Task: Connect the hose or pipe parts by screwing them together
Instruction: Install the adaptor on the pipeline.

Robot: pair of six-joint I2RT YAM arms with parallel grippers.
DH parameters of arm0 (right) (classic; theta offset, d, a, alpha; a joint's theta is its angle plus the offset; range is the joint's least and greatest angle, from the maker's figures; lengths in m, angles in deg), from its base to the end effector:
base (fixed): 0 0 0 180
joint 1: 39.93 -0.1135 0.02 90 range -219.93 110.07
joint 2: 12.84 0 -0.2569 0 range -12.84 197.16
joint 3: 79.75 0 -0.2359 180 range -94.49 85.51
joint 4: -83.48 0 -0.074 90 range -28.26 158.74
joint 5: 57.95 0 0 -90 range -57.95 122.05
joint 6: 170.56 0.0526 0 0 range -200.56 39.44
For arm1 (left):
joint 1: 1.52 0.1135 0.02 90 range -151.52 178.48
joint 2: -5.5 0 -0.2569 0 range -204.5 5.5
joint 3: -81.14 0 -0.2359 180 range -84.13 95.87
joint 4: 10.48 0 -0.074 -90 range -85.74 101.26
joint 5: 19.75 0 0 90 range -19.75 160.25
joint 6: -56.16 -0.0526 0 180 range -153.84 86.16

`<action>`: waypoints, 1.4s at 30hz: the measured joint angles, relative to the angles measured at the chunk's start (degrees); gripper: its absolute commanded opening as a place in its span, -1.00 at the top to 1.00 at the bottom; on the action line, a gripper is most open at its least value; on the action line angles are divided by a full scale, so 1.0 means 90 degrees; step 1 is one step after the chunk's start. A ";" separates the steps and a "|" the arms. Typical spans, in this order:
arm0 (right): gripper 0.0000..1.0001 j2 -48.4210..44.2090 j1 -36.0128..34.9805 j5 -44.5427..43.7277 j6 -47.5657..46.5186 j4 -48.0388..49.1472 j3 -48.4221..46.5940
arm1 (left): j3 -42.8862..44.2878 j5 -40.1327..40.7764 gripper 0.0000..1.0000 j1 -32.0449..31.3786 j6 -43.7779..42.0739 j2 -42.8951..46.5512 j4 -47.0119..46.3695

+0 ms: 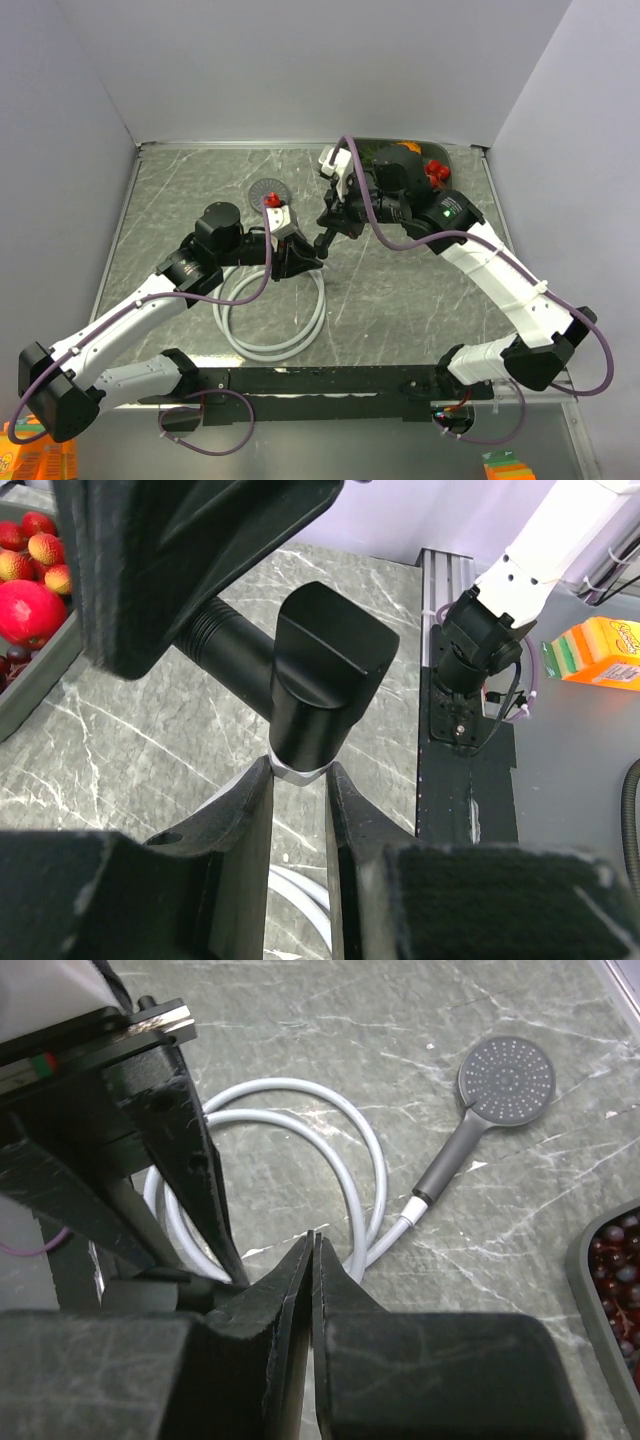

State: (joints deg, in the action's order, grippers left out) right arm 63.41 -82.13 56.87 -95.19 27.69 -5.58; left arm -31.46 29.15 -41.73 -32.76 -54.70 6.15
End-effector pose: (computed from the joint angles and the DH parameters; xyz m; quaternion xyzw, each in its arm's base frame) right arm 0.1876 0.1999 0.4257 -0.4944 0.6753 0.3002 0.4577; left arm 0.1598 -0.1804 0.3474 0.4531 0.5970 -0.4640 0.4722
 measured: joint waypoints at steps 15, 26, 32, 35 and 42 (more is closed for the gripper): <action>0.61 0.0056 -0.0041 -0.0294 -0.0172 -0.0369 -0.0177 | 0.0000 0.0000 0.99 -0.0034 0.0012 0.0000 -0.0036; -0.56 -0.0095 0.0017 -0.0823 -0.0362 -0.0270 -0.0576 | -0.0039 -0.0022 0.99 -0.0049 0.0019 0.0019 -0.0063; -0.70 -0.0141 0.0794 0.0763 -0.1117 -0.0260 -0.1212 | -0.0041 -0.0117 0.99 -0.0056 -0.0002 0.0019 -0.0017; -0.73 -0.0143 0.1110 0.1831 -0.1933 -0.0872 -0.1350 | -0.0041 -0.0197 0.99 -0.0061 -0.0002 0.0019 -0.0015; -0.77 0.0046 0.0738 0.3089 -0.3412 -0.2237 -0.1797 | -0.0041 -0.0522 0.99 -0.0126 -0.0117 -0.0007 -0.0012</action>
State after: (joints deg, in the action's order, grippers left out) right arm 63.82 -75.48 84.67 -125.90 7.56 -21.75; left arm -31.83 24.45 -42.87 -33.81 -54.77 6.04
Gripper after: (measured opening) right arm 0.884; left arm 0.267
